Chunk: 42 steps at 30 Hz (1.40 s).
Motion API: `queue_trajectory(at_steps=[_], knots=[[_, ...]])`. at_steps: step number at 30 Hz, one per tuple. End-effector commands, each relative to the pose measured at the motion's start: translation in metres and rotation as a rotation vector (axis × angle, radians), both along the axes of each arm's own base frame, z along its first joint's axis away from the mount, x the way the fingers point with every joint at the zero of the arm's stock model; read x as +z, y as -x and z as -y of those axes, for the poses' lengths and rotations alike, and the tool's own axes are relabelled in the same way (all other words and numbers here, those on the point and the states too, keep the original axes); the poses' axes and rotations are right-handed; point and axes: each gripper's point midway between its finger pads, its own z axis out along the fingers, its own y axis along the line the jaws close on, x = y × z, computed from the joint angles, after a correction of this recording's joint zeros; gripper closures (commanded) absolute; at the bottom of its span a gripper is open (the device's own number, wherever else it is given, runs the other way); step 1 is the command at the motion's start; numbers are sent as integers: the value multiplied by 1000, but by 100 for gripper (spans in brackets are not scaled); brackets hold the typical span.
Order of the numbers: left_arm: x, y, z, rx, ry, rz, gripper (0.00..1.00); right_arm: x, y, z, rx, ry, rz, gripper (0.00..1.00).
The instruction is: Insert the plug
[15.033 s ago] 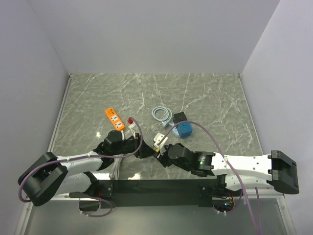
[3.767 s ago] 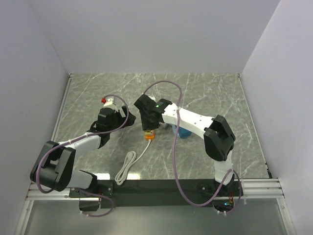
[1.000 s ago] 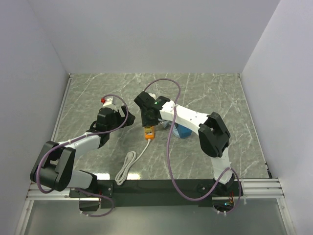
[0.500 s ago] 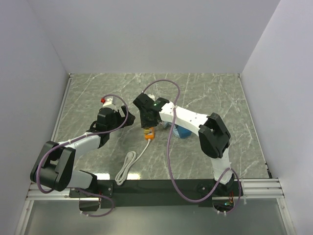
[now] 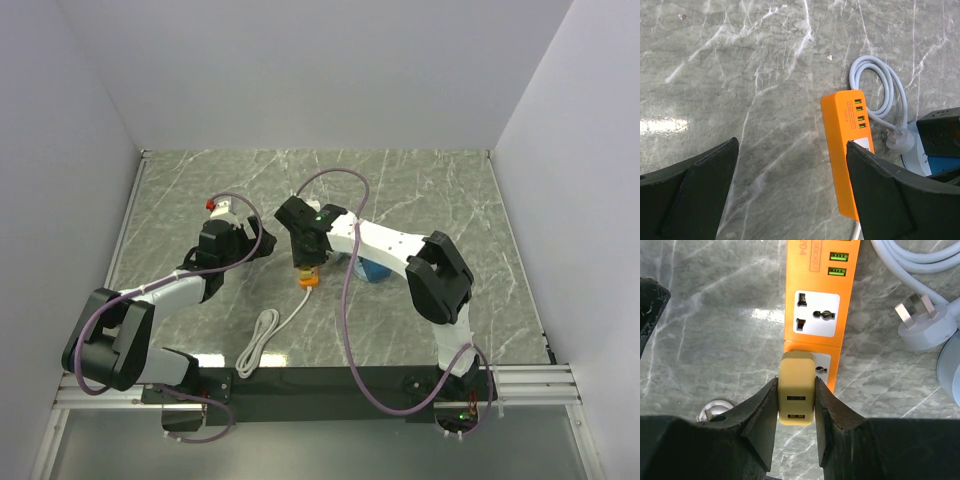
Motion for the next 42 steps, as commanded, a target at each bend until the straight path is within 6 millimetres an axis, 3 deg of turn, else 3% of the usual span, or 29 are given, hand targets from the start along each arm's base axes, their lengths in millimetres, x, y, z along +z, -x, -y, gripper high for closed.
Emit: queue_trajectory(at_steps=[1,9,22,33,42], knots=[[4,-1,0,-15,-8,19,6,13,-3,5,-11,16,37,100],[4,-1,-1,-15,-9,22,6,7,-10,9,-23,75,48,100],[3,0,-2,-11,-14,19,6,-10,-3,5,-17,111,54,100],[7,1,-6,2,-18,31,5,-45,0,2,-5,133,20,100],[10,0,-11,23,-29,34,5,-56,24,20,-29,170,47,100]])
